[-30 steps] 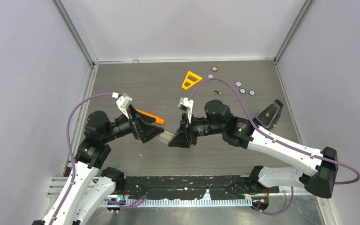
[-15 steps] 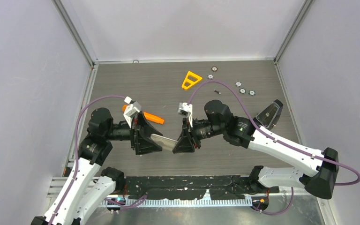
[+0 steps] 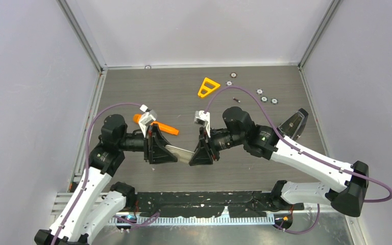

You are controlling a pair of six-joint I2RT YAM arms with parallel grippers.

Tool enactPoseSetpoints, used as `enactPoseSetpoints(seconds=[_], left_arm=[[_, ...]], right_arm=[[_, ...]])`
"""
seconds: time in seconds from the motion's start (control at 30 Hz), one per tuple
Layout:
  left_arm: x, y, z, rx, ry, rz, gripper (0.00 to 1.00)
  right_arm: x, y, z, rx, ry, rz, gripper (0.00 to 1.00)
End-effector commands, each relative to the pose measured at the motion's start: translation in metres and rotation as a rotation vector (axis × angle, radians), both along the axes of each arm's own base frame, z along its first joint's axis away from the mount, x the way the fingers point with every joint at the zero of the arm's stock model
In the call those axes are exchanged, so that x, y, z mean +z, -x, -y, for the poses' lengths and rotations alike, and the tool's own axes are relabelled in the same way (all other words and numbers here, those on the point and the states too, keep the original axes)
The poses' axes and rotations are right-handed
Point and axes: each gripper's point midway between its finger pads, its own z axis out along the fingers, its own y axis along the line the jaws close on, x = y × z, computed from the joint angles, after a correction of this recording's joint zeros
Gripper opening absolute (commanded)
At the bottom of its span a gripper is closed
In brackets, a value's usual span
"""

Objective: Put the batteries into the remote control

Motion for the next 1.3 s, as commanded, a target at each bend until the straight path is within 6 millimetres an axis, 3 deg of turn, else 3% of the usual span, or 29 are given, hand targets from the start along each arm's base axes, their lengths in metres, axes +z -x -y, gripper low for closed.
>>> enactPoseSetpoints(seconds=[0.0,0.1,0.17,0.23,0.27,0.33,0.37,0.4,0.43,0.47,0.53,0.6,0.7,0.83,1.03,1.27], left_arm=[[0.004,-0.006,0.000,0.024,-0.002,0.001,0.40],[0.005,-0.009,0.001,0.036,-0.004,0.004,0.31],[0.005,-0.010,0.001,0.040,-0.004,0.007,0.20],[0.004,-0.012,0.001,0.050,-0.008,0.002,0.02],[0.002,-0.013,0.001,0.060,-0.013,-0.002,0.00],[-0.002,-0.017,0.001,0.077,-0.021,-0.013,0.00],[-0.005,-0.020,0.001,0.099,-0.028,-0.019,0.00],[-0.008,-0.024,0.001,0.122,-0.035,-0.028,0.00],[-0.014,-0.029,0.001,0.151,-0.046,-0.048,0.00],[-0.019,-0.037,0.000,0.197,-0.060,-0.066,0.00],[-0.031,-0.050,0.000,0.271,-0.081,-0.113,0.00],[-0.042,-0.064,0.001,0.340,-0.080,-0.179,0.00],[-0.059,-0.085,0.003,0.452,-0.040,-0.276,0.00],[-0.083,-0.108,0.003,0.598,0.031,-0.395,0.00],[-0.129,-0.116,0.002,0.678,-0.005,-0.515,0.00],[-0.181,-0.112,0.001,0.695,-0.077,-0.636,0.00]], right_arm=[[0.024,-0.006,-0.007,0.007,-0.066,0.060,0.09],[0.021,-0.008,-0.008,0.004,-0.058,0.059,0.09],[0.018,-0.008,-0.009,0.003,-0.050,0.055,0.10],[0.015,-0.010,-0.010,-0.008,-0.042,0.055,0.12],[0.013,-0.012,-0.009,-0.014,-0.036,0.052,0.14],[0.010,-0.017,-0.009,-0.048,-0.022,0.057,0.26],[0.009,-0.020,-0.009,-0.066,-0.015,0.053,0.42],[0.007,-0.028,-0.008,-0.114,-0.001,0.061,0.50],[0.006,-0.032,-0.006,-0.144,0.007,0.060,0.64],[0.002,-0.045,-0.003,-0.220,0.027,0.076,0.79],[-0.001,-0.062,0.007,-0.354,0.047,0.074,0.92],[0.000,-0.081,0.021,-0.514,0.050,0.073,0.96],[-0.013,-0.107,0.045,-0.756,0.089,0.048,0.96],[-0.032,-0.118,0.061,-0.923,0.106,-0.037,0.86],[-0.076,-0.120,0.048,-0.976,0.195,-0.145,0.70],[-0.117,-0.120,0.010,-0.927,0.272,-0.232,0.53]])
